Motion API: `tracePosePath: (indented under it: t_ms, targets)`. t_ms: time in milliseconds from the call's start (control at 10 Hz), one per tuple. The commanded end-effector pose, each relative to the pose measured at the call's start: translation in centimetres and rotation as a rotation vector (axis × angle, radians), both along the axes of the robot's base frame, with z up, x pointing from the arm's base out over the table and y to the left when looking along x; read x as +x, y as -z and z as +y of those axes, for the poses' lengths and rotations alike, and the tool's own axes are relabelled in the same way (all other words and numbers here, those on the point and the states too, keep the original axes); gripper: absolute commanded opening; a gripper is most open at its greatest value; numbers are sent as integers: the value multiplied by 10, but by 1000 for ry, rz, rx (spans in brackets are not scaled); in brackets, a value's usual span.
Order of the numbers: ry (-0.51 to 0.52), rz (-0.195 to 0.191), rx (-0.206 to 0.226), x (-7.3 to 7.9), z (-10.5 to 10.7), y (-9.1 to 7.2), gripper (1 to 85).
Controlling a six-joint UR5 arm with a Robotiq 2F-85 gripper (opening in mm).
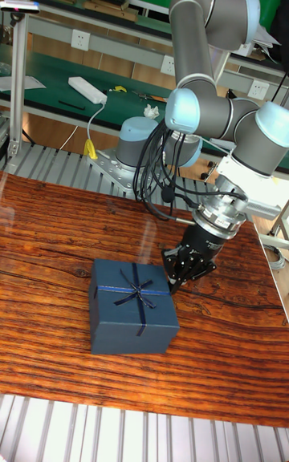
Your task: Slide the outer casing onto the gift box
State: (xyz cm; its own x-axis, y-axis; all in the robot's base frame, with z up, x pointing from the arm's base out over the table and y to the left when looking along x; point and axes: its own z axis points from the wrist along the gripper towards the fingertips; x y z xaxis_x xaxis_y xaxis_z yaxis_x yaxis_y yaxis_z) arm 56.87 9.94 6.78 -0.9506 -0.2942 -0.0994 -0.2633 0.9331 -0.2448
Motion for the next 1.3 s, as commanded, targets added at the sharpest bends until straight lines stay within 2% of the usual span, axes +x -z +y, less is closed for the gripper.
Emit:
tracePosePath:
  t_ms: [0,1200]
  targets:
    - [-1,-3,-8,1,-3,-2,10]
    - [-1,17,-39,-6,-12,-9,10]
